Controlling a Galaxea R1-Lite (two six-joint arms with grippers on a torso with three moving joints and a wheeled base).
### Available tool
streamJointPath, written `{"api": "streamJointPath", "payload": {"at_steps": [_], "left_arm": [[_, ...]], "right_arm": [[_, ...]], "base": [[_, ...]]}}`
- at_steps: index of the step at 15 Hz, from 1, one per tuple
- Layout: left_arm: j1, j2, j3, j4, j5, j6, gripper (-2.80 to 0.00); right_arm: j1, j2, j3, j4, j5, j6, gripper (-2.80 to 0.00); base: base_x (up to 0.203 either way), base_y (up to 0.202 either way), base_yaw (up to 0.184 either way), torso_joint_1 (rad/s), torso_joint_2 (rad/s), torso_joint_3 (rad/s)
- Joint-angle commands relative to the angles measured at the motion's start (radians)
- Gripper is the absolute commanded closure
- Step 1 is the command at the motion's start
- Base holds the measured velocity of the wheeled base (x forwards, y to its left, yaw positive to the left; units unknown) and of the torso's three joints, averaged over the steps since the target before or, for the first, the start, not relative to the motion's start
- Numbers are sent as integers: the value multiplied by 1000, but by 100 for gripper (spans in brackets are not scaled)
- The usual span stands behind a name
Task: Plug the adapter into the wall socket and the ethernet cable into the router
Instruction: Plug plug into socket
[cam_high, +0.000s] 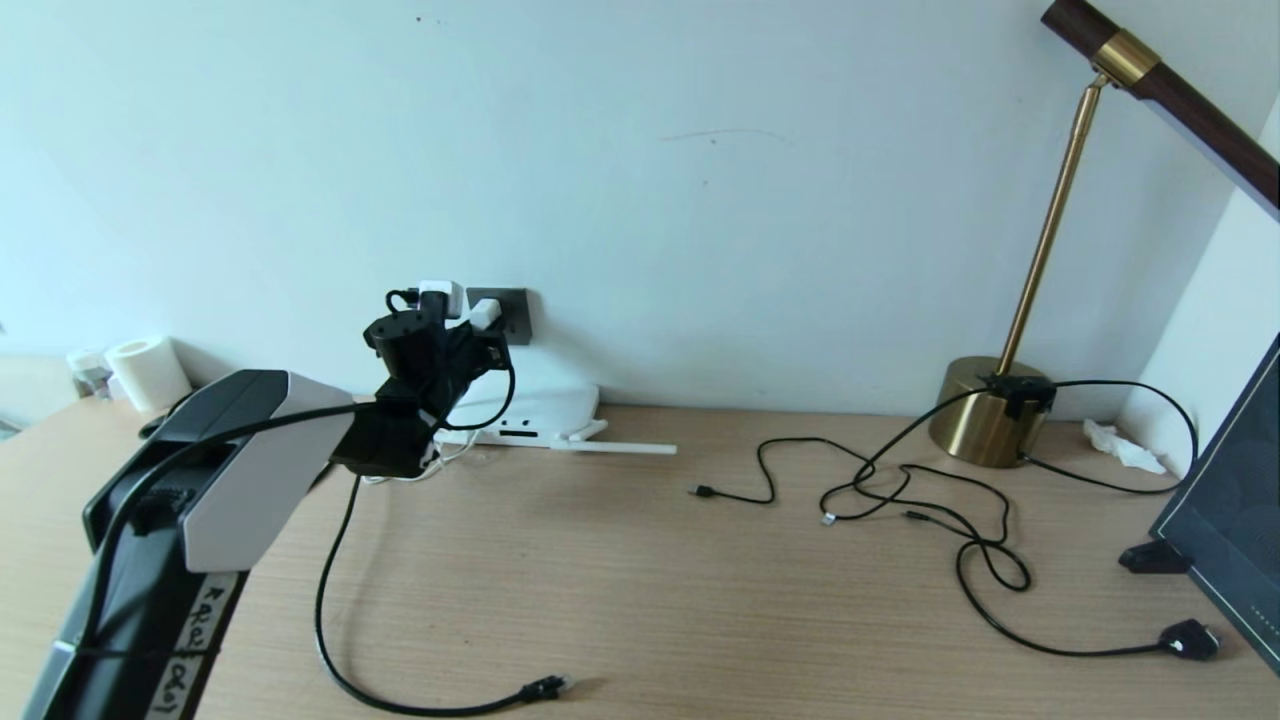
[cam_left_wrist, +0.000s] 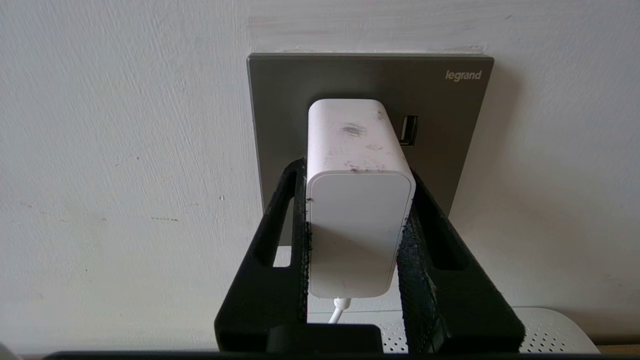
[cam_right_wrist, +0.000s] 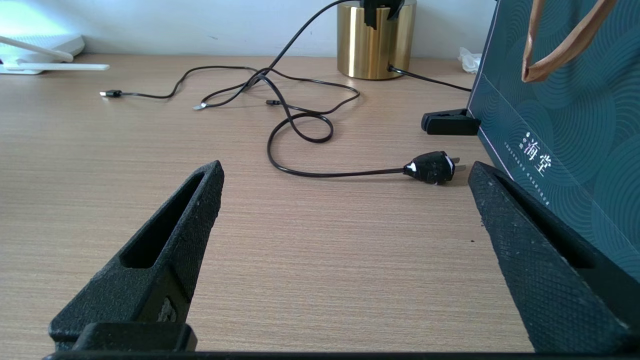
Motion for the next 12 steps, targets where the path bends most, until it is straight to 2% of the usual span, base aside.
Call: {"api": "streamJointPath", "payload": {"at_steps": [1,12], "left_arm": [[0,13,-11,-7,2,-1,0],[0,12,-18,6,2,-1,0]], "right_arm": [[0,0,12,-1,0,1,-280],[0,0,11,-1,0,1,-280]], "base": [[0,0,0,0,0,0],[0,0,0,0,0,0]]}}
